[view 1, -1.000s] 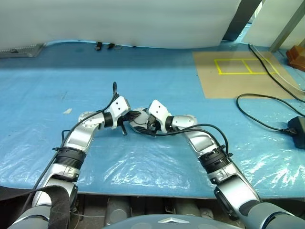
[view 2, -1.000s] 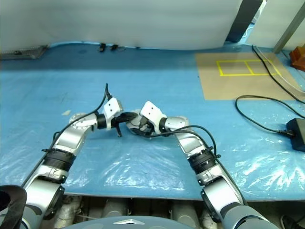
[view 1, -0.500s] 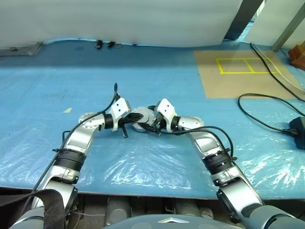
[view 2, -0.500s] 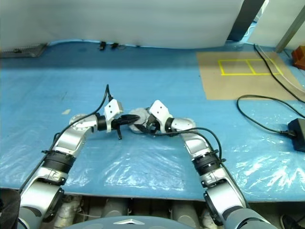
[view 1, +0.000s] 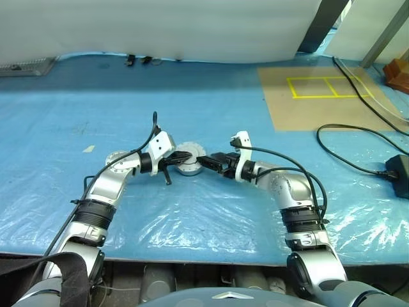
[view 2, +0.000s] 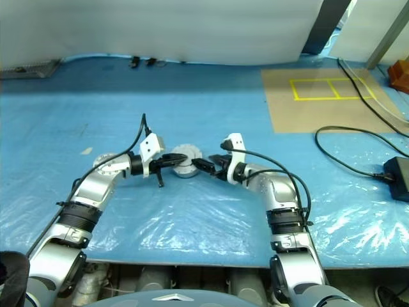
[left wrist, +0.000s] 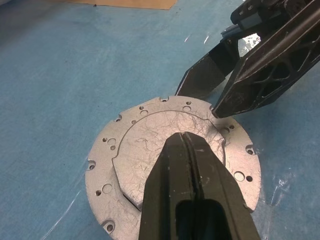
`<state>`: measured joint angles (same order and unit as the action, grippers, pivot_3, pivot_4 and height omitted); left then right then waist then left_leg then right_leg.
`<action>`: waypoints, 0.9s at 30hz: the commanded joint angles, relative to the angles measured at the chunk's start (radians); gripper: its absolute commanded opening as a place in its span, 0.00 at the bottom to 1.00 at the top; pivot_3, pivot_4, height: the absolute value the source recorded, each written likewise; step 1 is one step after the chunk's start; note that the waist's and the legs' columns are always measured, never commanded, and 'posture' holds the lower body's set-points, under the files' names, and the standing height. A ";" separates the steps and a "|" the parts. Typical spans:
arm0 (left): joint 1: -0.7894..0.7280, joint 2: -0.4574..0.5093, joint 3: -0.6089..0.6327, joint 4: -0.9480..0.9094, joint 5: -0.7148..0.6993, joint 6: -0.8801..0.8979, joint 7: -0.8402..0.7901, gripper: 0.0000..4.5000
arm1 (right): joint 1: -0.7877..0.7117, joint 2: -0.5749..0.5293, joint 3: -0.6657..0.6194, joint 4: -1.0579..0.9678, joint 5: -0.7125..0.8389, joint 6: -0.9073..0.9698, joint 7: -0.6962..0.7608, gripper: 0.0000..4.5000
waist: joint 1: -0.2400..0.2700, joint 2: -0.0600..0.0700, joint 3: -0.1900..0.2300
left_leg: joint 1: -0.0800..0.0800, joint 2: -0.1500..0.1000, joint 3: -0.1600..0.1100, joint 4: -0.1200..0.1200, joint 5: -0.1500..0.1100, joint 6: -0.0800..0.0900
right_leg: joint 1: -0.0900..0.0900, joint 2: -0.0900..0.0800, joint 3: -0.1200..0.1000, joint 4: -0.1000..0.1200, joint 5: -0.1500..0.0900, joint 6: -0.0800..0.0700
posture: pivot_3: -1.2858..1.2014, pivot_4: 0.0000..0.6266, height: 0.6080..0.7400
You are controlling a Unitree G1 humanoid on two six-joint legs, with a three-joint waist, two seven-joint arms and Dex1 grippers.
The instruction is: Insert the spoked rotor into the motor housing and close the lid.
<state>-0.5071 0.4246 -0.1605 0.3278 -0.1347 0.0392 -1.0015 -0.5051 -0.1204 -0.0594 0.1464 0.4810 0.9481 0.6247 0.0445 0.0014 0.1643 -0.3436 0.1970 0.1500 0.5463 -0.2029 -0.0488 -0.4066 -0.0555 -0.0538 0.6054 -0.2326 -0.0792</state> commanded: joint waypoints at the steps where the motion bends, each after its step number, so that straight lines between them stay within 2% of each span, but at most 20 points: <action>1: 0.009 0.004 -0.013 0.026 0.021 0.000 0.003 0.00 | -0.039 0.048 -0.084 -0.024 0.106 0.149 -0.074 0.99 | 0.001 0.000 0.000 | 0.000 0.000 0.000 0.000 0.000 0.000 | 0.000 0.000 0.000 0.000 0.000 0.000 | 0.52 0.24 1.00; 10: -0.003 -0.004 -0.010 0.050 0.026 -0.029 0.026 0.00 | -0.121 0.209 -0.244 0.059 0.197 0.344 -0.258 0.99 | -0.002 0.000 0.000 | 0.000 0.000 0.000 -0.001 0.000 -0.001 | -0.001 0.000 0.000 0.000 0.000 0.000 | 0.52 0.24 1.00; 15: -0.011 -0.007 -0.009 0.062 0.026 -0.038 0.031 0.00 | -0.164 0.320 -0.379 0.077 0.277 0.461 -0.349 0.99 | -0.002 0.001 0.001 | 0.000 0.000 0.000 -0.001 0.000 -0.002 | -0.002 0.000 0.000 0.000 0.000 0.000 | 0.52 0.24 1.00; 19: -0.018 -0.010 -0.009 0.075 0.029 -0.047 0.035 0.00 | -0.177 0.320 -0.379 0.106 0.285 0.419 -0.373 0.99 | 0.001 0.001 0.001 | -0.001 0.000 0.000 -0.001 0.000 -0.002 | -0.002 0.000 0.000 -0.001 0.000 0.000 | 0.52 0.24 1.00; 22: -0.018 -0.010 -0.003 0.078 0.027 -0.052 0.042 0.00 | -0.189 0.314 -0.422 0.136 0.321 0.408 -0.392 0.86 | 0.001 0.001 0.001 | -0.001 0.000 0.000 -0.001 0.001 -0.002 | -0.002 0.000 0.000 0.000 0.000 0.000 | 0.52 0.24 1.00; 27: -0.019 -0.006 0.005 0.090 0.030 -0.061 0.060 0.00 | -0.171 0.297 -0.418 0.148 0.324 0.390 -0.412 0.49 | 0.000 0.002 0.001 | -0.001 0.000 0.000 -0.001 0.001 -0.002 | -0.002 0.000 0.000 0.000 0.000 0.000 | 0.52 0.24 1.00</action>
<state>-0.5354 0.4117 -0.1431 0.3902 -0.1315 -0.0295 -0.9475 -0.6305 0.1244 -0.4709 0.3110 0.7566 1.3531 0.2096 0.0447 0.0031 0.1653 -0.3447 0.1968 0.1502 0.5448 -0.2023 -0.0513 -0.4088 -0.0555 -0.0538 0.6053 -0.2325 -0.0789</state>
